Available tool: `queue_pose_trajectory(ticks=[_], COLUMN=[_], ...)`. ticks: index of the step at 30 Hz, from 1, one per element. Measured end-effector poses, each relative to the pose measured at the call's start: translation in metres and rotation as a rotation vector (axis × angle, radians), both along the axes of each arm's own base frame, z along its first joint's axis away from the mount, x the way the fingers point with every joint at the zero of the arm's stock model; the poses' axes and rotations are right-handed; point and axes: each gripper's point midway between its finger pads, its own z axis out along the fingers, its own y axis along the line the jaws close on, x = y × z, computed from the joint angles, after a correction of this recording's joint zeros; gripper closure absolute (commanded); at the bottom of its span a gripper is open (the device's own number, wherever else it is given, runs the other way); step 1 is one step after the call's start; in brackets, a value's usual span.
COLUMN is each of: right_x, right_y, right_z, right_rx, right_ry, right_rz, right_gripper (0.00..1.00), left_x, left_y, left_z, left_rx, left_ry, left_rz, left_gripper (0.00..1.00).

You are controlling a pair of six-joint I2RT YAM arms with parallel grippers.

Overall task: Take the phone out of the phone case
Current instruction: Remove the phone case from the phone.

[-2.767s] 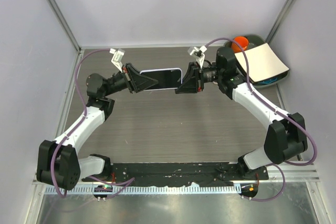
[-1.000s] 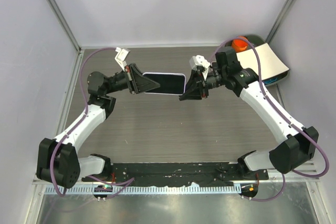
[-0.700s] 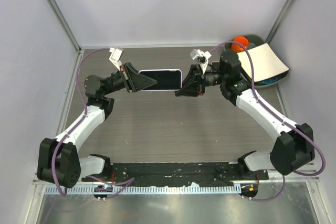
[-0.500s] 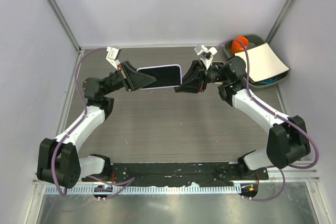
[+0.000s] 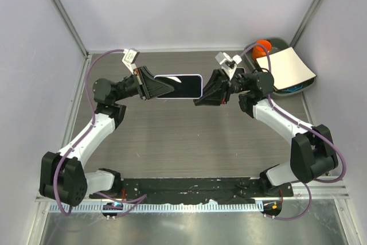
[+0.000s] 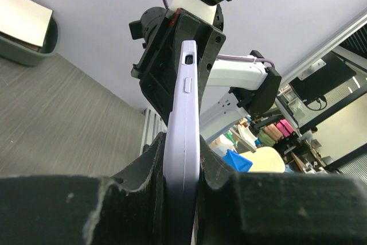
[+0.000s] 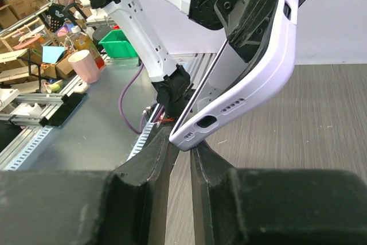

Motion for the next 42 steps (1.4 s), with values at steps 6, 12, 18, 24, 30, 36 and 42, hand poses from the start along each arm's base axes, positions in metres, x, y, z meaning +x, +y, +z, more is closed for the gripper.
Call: queue_pose_trajectory(ticks=[6,12,18,24,30,36,42], right_x=[-0.003,0.004,0.021,0.024,0.025,0.016,0.012], right_y=[-0.001,-0.001,0.005,0.005,0.004,0.0,-0.001], right_z=[-0.003,-0.008,0.001,-0.008,-0.018,-0.02,-0.02], right_rx=[-0.008,-0.026,-0.056,-0.096,-0.122,-0.133,-0.133], right_ry=[-0.017,-0.004,0.065,0.073,0.041,0.007,0.002], right_rz=[0.015,0.003,-0.087,-0.143,-0.15,-0.121,-0.107], right_gripper=[0.96,0.65,0.65,0.59,0.5,0.46,0.47], left_x=[-0.003,-0.002,0.003,0.004,0.005,0.007,0.007], left_y=[-0.002,-0.002,-0.005,-0.005,-0.004,0.0,0.002], left_z=[-0.001,0.0,-0.006,-0.009,-0.015,-0.013,-0.011], left_rx=[0.006,0.004,0.018,0.028,0.043,0.039,0.033], left_ry=[0.021,0.01,0.002,-0.004,0.023,0.021,0.017], left_rz=[-0.024,-0.021,-0.001,0.002,-0.006,0.001,0.003], left_gripper=[1.0,1.0,1.0,1.0,1.0,1.0,1.0])
